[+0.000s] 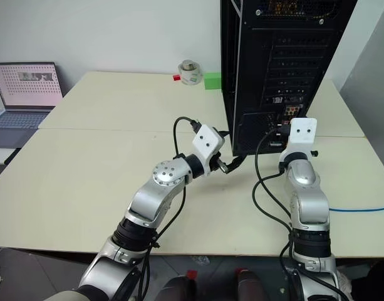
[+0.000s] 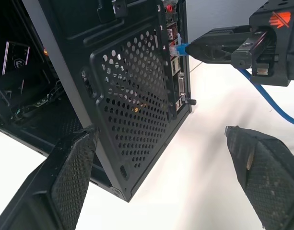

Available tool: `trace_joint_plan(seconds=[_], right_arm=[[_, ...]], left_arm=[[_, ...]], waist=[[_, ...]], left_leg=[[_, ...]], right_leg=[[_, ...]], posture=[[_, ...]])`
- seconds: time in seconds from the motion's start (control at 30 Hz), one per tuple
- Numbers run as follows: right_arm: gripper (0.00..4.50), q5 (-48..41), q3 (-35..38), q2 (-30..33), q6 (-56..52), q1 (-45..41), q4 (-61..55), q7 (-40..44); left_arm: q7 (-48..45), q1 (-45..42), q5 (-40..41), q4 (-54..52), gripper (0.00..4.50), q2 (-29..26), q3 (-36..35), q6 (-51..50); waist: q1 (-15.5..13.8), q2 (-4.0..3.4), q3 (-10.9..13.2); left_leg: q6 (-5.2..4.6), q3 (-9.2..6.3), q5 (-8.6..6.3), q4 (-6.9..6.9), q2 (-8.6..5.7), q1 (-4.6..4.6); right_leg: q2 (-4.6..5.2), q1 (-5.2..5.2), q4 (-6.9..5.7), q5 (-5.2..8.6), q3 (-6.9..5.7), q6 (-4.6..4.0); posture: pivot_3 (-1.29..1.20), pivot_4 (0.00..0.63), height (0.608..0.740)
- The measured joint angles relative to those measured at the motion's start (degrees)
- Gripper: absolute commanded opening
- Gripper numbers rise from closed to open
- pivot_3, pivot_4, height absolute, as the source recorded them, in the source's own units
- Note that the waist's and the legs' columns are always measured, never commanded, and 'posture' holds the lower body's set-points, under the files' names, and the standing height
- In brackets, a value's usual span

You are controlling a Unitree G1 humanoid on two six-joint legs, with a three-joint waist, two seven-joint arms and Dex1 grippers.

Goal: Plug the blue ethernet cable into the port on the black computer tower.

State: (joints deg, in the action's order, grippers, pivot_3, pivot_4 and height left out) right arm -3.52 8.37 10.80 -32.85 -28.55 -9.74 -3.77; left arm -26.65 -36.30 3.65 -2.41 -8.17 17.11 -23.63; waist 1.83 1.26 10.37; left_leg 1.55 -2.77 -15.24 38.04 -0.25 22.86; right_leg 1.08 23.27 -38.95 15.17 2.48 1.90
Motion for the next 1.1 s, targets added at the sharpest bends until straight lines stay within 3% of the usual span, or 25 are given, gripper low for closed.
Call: trace_joint_plan(seconds=[1.1], right_arm=[[0.00, 0.2, 0.7, -5.9, 6.3, -4.0, 7.8, -5.0]], left_arm=[[0.4, 0.0, -0.2, 0.0, 4.46, 0.3, 0.0, -0.6]], waist=[[0.6, -0.01, 0.0]], left_leg=[[0.01, 0.03, 0.01, 0.00, 0.00, -0.05]], right_leg=[[-0.02, 0.00, -0.04, 0.00, 0.04, 0.00]], posture=[[0.00, 0.150, 0.740]])
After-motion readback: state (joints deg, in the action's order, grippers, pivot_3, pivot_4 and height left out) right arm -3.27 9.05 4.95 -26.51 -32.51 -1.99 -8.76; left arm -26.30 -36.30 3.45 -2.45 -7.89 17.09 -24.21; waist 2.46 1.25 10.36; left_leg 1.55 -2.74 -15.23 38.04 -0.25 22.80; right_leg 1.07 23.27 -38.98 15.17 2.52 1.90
